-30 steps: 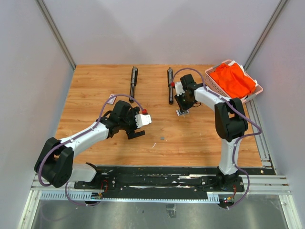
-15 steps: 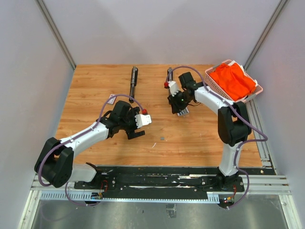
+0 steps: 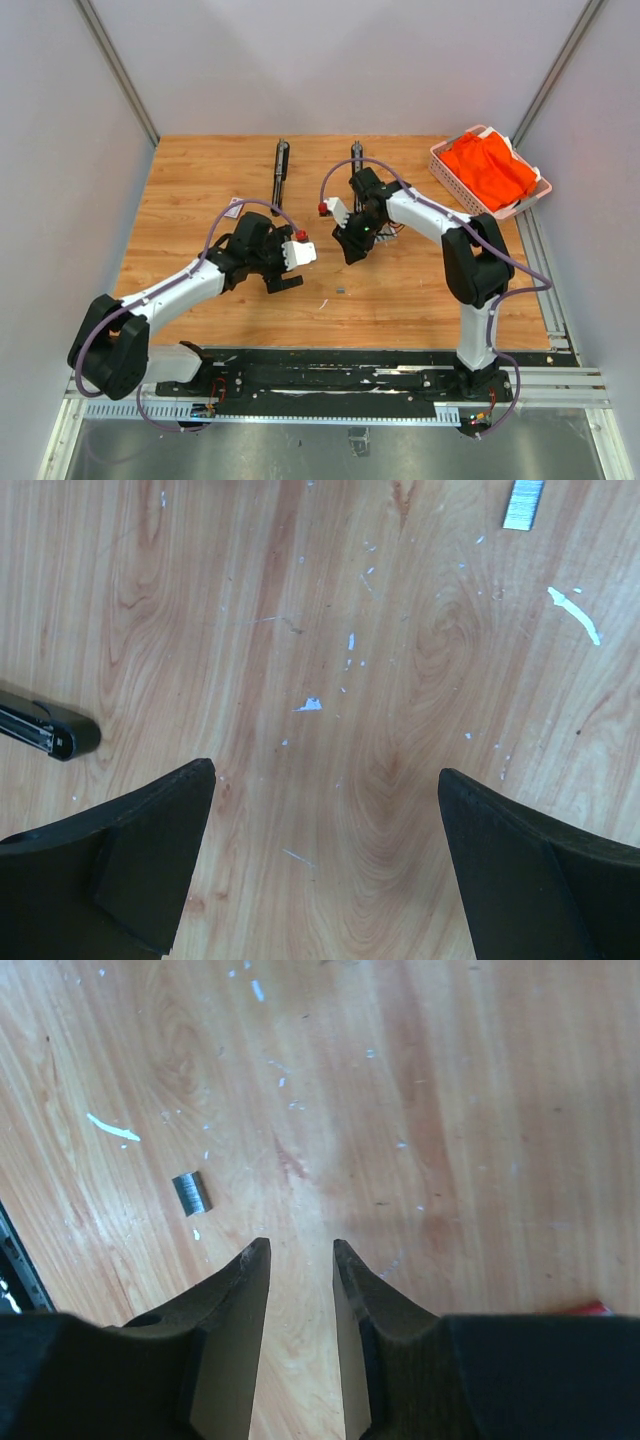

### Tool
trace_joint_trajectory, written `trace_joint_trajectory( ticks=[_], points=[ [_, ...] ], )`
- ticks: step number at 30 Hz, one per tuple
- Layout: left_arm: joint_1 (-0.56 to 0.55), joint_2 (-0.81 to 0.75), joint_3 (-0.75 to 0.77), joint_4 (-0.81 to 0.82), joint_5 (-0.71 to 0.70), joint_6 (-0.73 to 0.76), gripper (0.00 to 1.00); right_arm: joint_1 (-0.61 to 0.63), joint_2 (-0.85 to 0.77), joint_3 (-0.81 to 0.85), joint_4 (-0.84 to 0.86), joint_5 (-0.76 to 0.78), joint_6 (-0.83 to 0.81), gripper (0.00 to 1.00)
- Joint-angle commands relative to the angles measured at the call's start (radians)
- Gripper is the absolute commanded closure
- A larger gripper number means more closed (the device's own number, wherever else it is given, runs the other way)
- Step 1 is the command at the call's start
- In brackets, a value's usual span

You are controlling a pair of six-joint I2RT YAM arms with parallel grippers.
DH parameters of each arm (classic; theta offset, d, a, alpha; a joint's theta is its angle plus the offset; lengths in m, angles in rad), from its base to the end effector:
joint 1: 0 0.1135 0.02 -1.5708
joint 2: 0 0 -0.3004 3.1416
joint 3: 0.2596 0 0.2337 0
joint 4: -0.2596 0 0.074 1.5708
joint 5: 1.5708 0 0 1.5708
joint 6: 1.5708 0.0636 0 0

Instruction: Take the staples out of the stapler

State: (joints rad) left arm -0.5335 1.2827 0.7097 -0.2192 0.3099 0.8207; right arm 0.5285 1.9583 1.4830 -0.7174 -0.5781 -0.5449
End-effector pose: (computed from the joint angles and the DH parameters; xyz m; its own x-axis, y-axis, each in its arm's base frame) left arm 0.2067 -0.1446 0.2337 0.0714 0.7671 -0.6376 0.9043 0.2199 0.3658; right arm 0.3355 0.2361 0.2233 -0.3772 -0.7229 -0.5789 -0.9261 0.2886 0.2429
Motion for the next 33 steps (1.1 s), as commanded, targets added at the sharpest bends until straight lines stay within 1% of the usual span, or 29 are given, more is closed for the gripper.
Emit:
trace_joint_trajectory(
  ticks=[1,8,17,21,26,30,33],
  points=[
    [0.0,-0.061,-0.024,-0.003,0.071,0.03,0.02,0.033,0.055,0.038,-0.084,-0.018,-0.071,0.68],
    [0.0,-0.103,-0.04,-0.018,0.117,0.053,0.02,0.075,0.092,0.058,-0.162,-0.052,-0.138,0.69],
    [0.001,-0.174,-0.055,-0.043,0.173,0.088,0.02,0.115,0.111,0.056,-0.187,-0.071,-0.163,0.7],
    [0.005,-0.225,-0.054,-0.064,0.154,0.107,0.02,0.134,0.121,0.053,-0.19,-0.063,-0.172,0.7],
    [0.044,-0.295,-0.054,-0.081,0.147,0.114,0.02,0.146,0.102,0.027,-0.144,-0.051,-0.147,0.7],
    [0.061,-0.313,-0.046,-0.122,0.128,0.124,0.02,0.147,0.071,-0.02,-0.073,-0.045,-0.117,0.7],
    [0.078,-0.329,-0.054,-0.129,0.131,0.111,0.02,0.157,0.067,-0.031,-0.051,-0.033,-0.109,0.7]
  ],
)
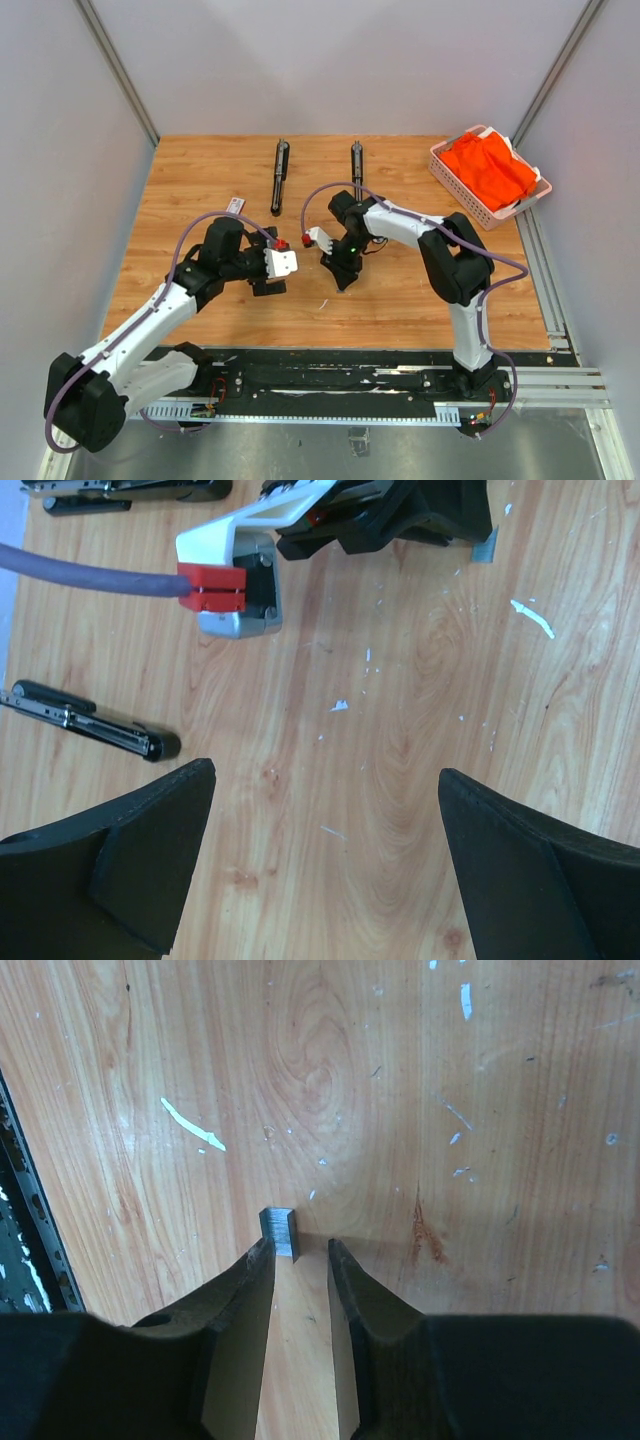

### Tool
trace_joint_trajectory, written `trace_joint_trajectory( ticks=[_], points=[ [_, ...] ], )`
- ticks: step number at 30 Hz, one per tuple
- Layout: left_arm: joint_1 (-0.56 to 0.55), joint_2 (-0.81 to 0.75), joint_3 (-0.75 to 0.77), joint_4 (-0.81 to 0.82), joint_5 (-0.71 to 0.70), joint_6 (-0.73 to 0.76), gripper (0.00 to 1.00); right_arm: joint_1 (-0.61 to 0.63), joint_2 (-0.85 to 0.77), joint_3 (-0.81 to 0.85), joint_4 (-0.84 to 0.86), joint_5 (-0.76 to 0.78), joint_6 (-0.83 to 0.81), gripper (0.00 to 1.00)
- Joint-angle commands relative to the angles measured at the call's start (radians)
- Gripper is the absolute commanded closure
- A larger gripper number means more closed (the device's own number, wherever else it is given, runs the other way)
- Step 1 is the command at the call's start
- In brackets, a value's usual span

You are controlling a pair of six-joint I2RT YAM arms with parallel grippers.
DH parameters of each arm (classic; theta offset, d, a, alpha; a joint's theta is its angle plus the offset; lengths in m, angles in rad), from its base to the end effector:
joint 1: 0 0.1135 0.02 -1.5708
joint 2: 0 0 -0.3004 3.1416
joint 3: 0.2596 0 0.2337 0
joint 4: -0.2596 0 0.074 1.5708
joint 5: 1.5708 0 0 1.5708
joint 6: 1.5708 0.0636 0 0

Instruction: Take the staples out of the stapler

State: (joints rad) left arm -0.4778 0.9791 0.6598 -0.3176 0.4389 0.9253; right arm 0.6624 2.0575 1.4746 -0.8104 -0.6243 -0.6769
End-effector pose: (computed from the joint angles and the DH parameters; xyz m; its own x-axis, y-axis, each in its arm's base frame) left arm 0.1576 -0.1121 0.2706 0.2571 0.6811 -0.6855 0.8548 0.1706 0.4902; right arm 0.2959 0.2779 0.1811 -0.2415 -0.8329 -0.4980 -0.9386 0.0701 0.3379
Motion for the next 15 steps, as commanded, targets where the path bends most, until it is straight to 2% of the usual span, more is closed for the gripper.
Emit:
trace_joint_trajectory(
  ticks=[1,15],
  points=[
    [0.029,-0.031,-0.005,-0.032,0.004,0.003,0.02,0.029,-0.03,-0.023,0.042,0.02,0.024,0.71],
    [0.064,-0.068,-0.017,-0.032,0.035,-0.032,0.02,0.05,-0.045,-0.068,0.077,0.112,0.022,0.75]
  ],
)
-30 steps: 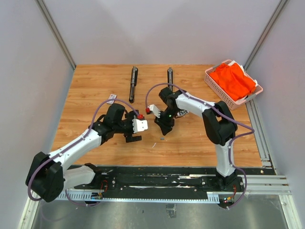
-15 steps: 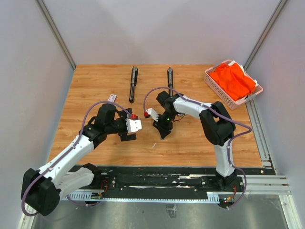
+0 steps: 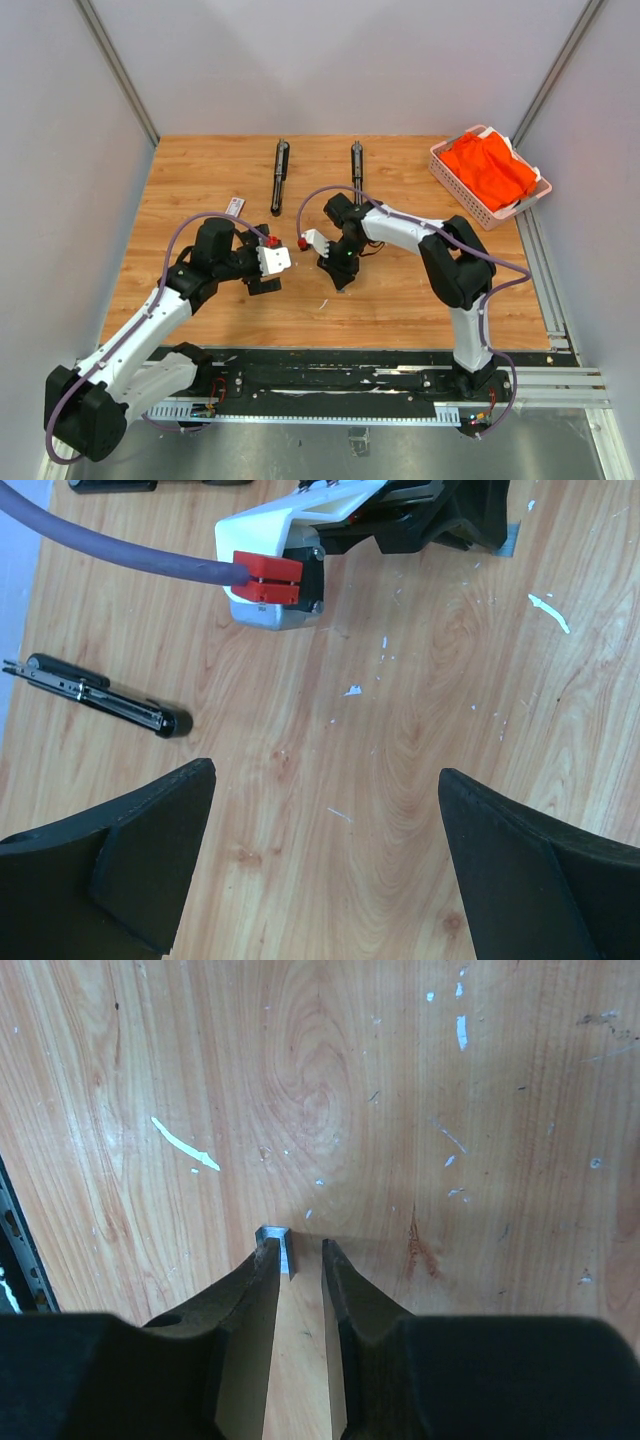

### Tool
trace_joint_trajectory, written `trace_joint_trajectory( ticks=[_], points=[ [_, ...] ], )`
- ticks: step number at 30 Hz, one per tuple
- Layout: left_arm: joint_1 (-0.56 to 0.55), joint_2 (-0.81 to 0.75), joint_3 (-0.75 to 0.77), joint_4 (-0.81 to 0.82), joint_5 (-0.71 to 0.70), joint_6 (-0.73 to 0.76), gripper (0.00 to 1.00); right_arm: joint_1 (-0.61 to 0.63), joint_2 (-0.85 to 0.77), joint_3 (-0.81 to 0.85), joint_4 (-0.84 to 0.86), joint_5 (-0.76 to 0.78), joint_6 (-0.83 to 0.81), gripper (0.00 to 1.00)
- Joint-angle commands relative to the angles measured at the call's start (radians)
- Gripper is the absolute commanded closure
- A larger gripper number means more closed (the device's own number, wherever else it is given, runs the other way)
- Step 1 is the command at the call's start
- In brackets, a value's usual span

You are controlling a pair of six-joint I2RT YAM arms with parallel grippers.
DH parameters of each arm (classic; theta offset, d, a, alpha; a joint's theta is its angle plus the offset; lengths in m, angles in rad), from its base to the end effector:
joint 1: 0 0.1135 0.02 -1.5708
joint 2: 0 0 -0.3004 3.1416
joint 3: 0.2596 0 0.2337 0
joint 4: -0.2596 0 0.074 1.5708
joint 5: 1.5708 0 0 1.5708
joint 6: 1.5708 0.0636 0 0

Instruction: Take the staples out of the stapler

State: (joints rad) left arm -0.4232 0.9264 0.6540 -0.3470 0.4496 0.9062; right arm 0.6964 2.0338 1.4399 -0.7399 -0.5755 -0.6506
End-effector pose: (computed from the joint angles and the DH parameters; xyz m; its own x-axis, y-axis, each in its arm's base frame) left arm 0.1529 -0.0992 0.2745 0.2187 0.6790 -0.7008 0.8438 0.2291 0.4853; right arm 0.2884 0.2862 0.1818 -0.2081 -0.8363 -0.5072 -0.9579 0.0693 0.2788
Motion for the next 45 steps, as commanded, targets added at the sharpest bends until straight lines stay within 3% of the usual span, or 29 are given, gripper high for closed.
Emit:
trace_joint_trajectory(
  ticks=[1,20,22,25,32,45],
  points=[
    [0.008,-0.015,-0.013,-0.003,0.023,-0.012,0.02,0.018,-0.025,-0.039,0.008,0.066,-0.008,0.75],
    [0.025,-0.073,-0.033,-0.021,0.014,-0.016,0.02,0.046,-0.095,-0.171,0.174,0.161,0.058,0.81],
    [0.025,-0.07,-0.035,-0.017,0.014,-0.018,0.02,0.053,-0.094,-0.175,0.181,0.169,0.059,0.85],
    [0.025,-0.065,-0.037,-0.013,0.016,-0.021,0.02,0.058,-0.088,-0.178,0.182,0.177,0.057,0.99],
    [0.025,-0.056,-0.041,-0.005,0.024,-0.026,0.02,0.037,-0.093,-0.154,0.181,0.198,0.094,0.99],
    [0.026,0.0,-0.041,0.013,0.04,-0.023,0.02,-0.126,-0.206,-0.13,0.262,0.152,0.267,0.99]
  ],
)
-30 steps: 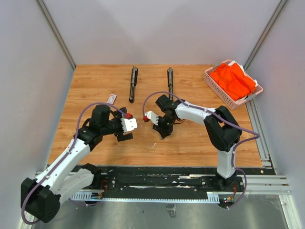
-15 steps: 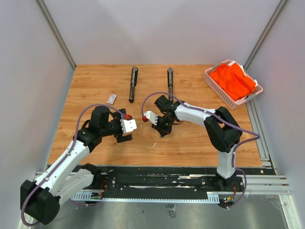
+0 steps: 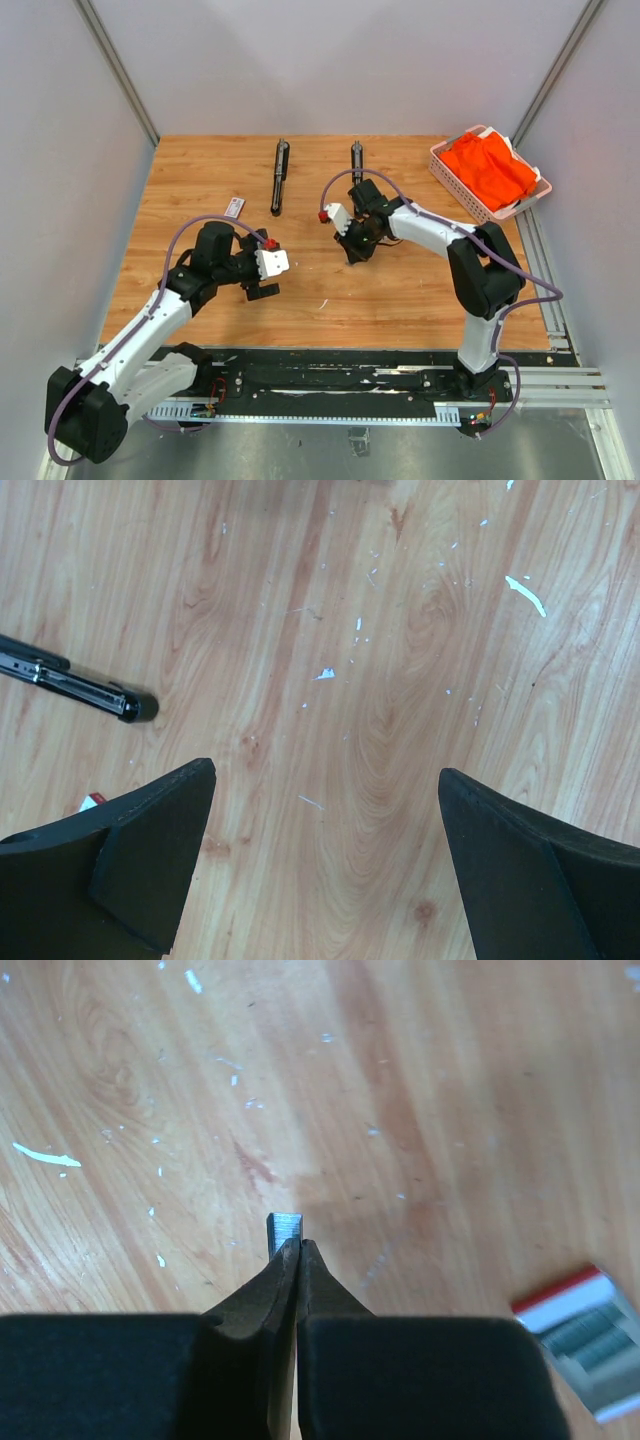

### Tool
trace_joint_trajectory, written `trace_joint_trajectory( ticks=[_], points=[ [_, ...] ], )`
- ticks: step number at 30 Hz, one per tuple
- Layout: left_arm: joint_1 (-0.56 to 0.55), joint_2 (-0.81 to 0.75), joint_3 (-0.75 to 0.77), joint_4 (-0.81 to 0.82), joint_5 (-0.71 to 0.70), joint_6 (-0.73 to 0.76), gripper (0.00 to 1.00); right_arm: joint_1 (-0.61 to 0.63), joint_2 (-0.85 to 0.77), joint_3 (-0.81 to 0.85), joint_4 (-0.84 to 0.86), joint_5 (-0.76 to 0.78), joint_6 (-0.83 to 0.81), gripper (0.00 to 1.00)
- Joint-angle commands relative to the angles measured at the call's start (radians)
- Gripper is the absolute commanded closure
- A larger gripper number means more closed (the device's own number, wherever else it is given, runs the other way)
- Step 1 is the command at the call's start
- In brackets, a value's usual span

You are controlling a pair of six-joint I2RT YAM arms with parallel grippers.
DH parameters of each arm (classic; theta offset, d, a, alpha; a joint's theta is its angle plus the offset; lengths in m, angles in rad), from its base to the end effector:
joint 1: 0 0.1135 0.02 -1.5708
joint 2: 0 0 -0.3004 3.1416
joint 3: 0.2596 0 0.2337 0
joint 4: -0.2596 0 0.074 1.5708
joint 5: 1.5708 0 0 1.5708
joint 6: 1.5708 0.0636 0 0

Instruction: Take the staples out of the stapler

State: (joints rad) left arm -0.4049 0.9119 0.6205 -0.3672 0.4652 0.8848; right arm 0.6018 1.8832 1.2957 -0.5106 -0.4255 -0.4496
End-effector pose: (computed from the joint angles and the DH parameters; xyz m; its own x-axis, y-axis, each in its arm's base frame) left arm 0.1479 -0.0944 0.2635 0.1684 0.6802 -0.7134 0.8648 0.2453 0.4380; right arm 0.3096 0.2445 0.2066 -0.3696 -0.7340 -0.5698 -0.9229 0.3613 0.1331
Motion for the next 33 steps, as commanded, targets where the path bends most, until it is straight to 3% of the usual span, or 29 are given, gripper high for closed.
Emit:
trace_joint_trajectory(
  ticks=[1,18,33],
  points=[
    [0.006,0.024,-0.008,0.037,0.029,0.0,0.02,-0.042,-0.059,0.022,0.034,0.011,0.076,0.99],
    [-0.012,0.289,0.177,0.002,0.036,0.028,0.02,-0.249,-0.009,0.11,0.033,0.238,0.226,0.99],
    [-0.033,0.237,0.093,0.078,0.02,-0.028,0.02,-0.254,0.037,0.103,0.055,0.354,0.238,0.99]
  ],
)
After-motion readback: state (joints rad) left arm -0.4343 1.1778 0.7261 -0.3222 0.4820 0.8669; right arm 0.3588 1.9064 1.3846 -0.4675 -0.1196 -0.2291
